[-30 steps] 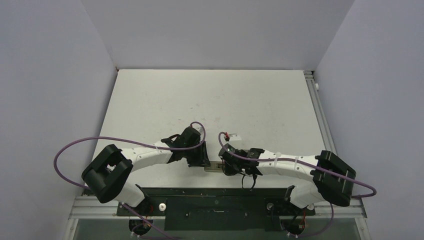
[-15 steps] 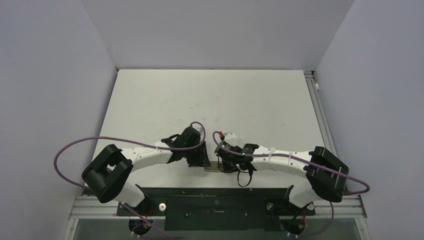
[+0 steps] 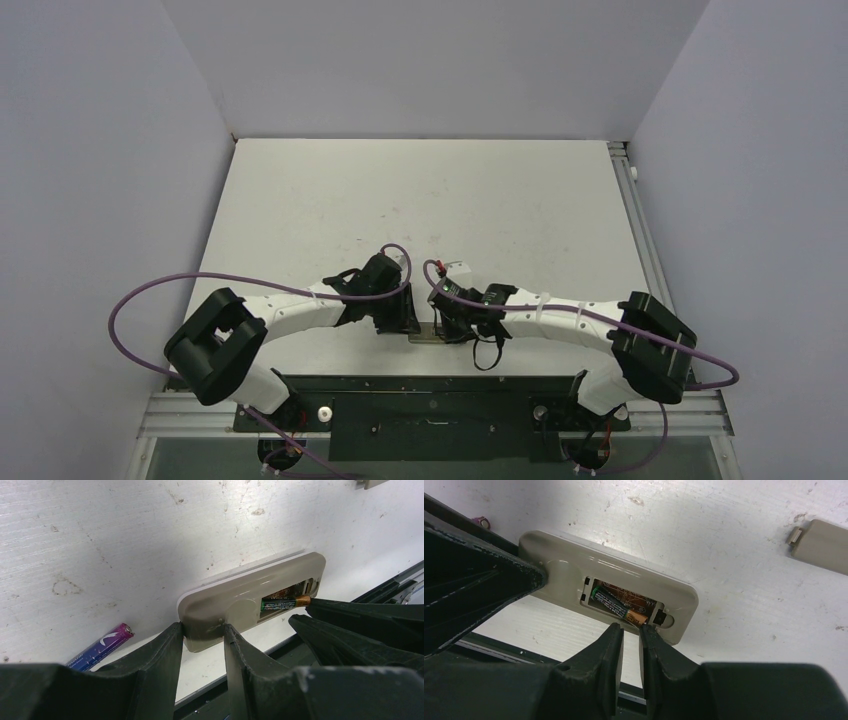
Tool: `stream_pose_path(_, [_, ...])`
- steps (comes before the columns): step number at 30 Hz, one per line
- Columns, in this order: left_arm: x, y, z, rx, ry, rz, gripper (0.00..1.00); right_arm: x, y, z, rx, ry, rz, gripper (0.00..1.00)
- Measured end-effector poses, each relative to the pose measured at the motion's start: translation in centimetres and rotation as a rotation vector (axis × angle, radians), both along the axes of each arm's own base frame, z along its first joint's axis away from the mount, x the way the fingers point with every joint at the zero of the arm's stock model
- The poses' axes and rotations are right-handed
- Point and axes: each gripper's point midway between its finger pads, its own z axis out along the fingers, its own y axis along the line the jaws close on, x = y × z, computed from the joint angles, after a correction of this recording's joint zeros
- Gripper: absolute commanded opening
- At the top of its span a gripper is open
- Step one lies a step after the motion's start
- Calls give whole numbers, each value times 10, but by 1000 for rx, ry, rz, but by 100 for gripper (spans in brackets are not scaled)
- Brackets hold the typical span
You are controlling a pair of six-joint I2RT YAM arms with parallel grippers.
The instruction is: Load the batteries into the remote control
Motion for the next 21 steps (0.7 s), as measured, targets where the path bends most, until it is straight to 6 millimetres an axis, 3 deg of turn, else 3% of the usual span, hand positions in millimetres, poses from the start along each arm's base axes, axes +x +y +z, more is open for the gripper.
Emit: stream_pose_path(21, [-1,0,-1,2,4,-4,32,12,3,8,10,-31,-5,17])
